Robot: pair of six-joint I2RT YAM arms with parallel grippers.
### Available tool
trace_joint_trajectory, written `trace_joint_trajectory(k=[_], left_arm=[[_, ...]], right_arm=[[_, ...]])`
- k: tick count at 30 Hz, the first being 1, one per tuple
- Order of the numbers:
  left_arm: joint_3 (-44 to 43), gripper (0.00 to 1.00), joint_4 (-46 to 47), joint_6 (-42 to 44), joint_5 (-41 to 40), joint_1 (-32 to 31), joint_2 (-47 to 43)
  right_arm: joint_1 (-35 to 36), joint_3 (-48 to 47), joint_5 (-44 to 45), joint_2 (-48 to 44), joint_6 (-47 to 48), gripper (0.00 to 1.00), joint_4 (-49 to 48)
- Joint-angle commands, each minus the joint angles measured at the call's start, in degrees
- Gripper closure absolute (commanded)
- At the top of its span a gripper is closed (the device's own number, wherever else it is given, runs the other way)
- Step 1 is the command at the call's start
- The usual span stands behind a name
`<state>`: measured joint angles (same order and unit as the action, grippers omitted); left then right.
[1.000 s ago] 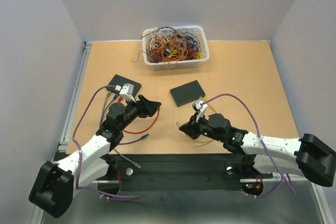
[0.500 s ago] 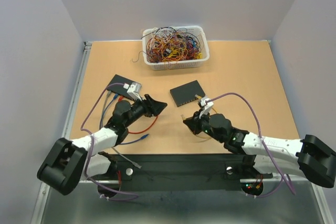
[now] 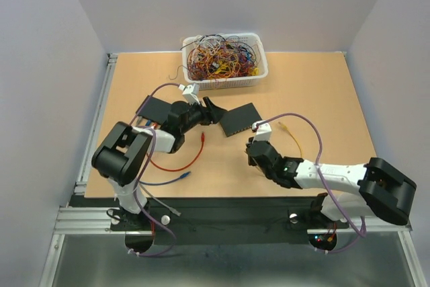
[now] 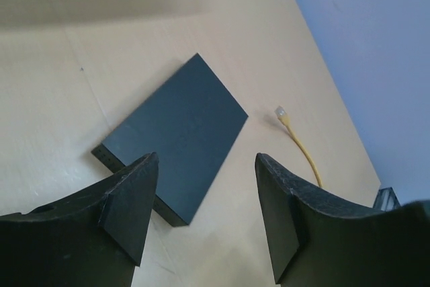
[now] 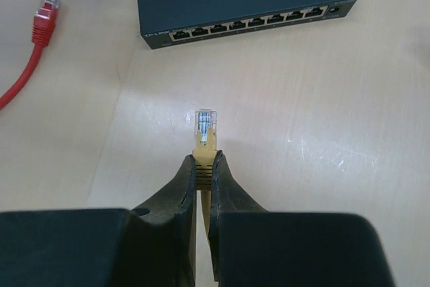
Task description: Insert the plug into the switch port
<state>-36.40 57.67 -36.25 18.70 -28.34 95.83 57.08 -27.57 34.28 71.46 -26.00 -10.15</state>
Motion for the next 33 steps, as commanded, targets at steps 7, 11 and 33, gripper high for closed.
trace_joint_trajectory(k=[7,11,33], left_arm=[[-16.41,0.3,-3.35,6.36,2.13,2.41,14.29],[-19.49,0.3,-6.33,7.86,2.04,2.59,17.01],[-9.13,0.3,1.57,2.85,8.2,1.45,17.11]], right_arm=[[-5.03,-7.14,-4.38,7.64,2.27,1.0,-1.53],[-8.21,-8.19,-9.14,9.83,3.23,1.0,-3.38],[-11.2,-11.98,-13.63,20.38,4.02,1.0,-7.16]])
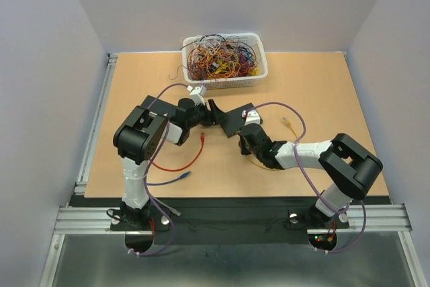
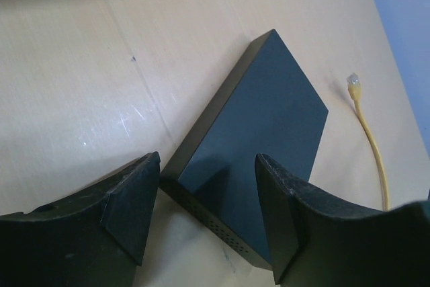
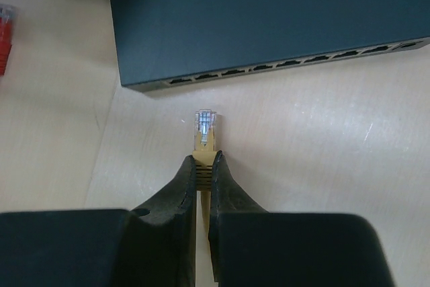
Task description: Insert the plug into the switch port
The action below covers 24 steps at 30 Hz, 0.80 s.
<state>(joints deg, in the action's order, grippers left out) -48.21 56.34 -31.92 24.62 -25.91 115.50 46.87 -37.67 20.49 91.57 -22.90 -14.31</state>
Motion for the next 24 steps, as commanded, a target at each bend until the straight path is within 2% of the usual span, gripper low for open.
trace_joint_trajectory(k=[1,9,24], left_arm=[[3.37,0.3,3.08,-1.65,2.36,-1.24,-2.65],[5.75,0.3,3.7,-2.27,1.13,-3.18,-4.67],[-3.64,0.3,-6.23,4.58,-1.42,-0.37,-4.85]], right_arm=[[-1.08,-1.97,0.16,0.28,0.92,1.0,-3.01],[-1.96,-1.09,-0.01,-0.95,0.92,1.0,-3.01],[-2.66,-0.3,1.66,-2.54,0.84,0.99,-2.22]])
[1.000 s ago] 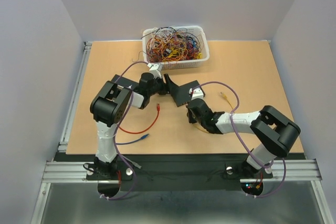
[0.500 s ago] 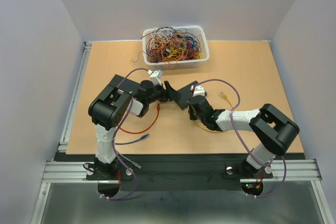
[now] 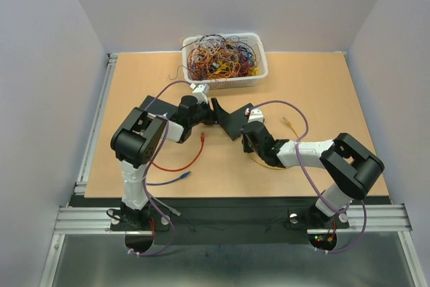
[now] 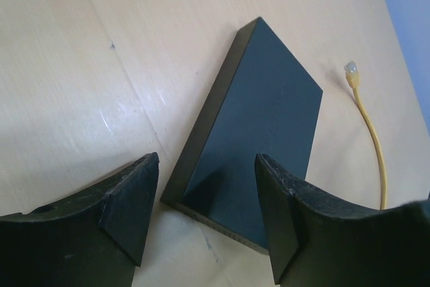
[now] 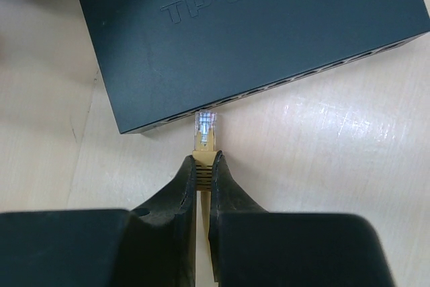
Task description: Insert the plug into the switch port
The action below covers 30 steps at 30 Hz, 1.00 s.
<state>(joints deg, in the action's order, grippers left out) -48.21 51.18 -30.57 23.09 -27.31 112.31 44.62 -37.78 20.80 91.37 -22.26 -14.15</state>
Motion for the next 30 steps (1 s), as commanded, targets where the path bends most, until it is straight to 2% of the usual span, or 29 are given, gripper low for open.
trace_joint_trajectory(k=[1,18,30], left_arm=[[-4.87,0.3,-1.08,3.75,0.55,1.03,-1.4],[-10.42,0.3,0.94,8.5,9.6,0.42,5.72],[-12.26,0.3,0.94,9.65,10.39,-1.52,7.83]], right_arm=[[-0.5,-0.28,1.35,-2.25,0.2,1.0,-2.28],[-0.5,-2.91,0.3,0.56,0.82,1.0,-2.28],[-0.59,-4.32,-1.63,1.35,1.61,1.0,-2.2]])
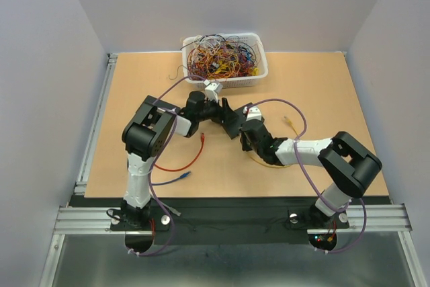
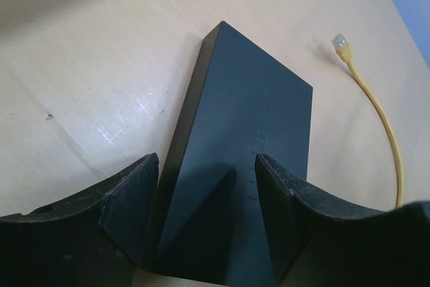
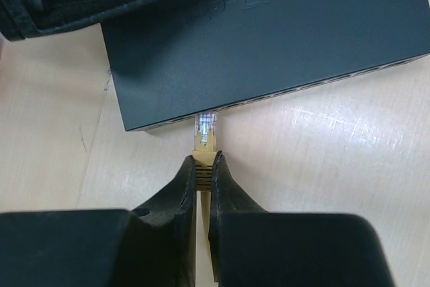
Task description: Insert the plug into the switch port
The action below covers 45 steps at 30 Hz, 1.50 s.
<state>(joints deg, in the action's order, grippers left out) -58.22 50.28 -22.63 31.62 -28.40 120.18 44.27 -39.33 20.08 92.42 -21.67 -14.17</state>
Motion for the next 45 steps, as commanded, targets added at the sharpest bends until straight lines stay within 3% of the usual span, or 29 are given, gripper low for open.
trace_joint_trajectory(k=[1,29,45], left_arm=[[-2.25,0.3,1.75,1.89,1.96,-0.51,0.14],[-0.14,0.3,2.63,7.87,10.84,-0.86,1.2],[0.74,0.31,1.75,10.33,11.36,-0.95,1.37]], right_arm=[[-0.15,-2.86,-1.09,0.3,1.1,1.0,-2.17],[-0.24,-0.92,1.11,-0.05,8.22,1.0,-8.85],[-0.59,-7.86,1.11,-0.4,12.0,1.0,-8.15]])
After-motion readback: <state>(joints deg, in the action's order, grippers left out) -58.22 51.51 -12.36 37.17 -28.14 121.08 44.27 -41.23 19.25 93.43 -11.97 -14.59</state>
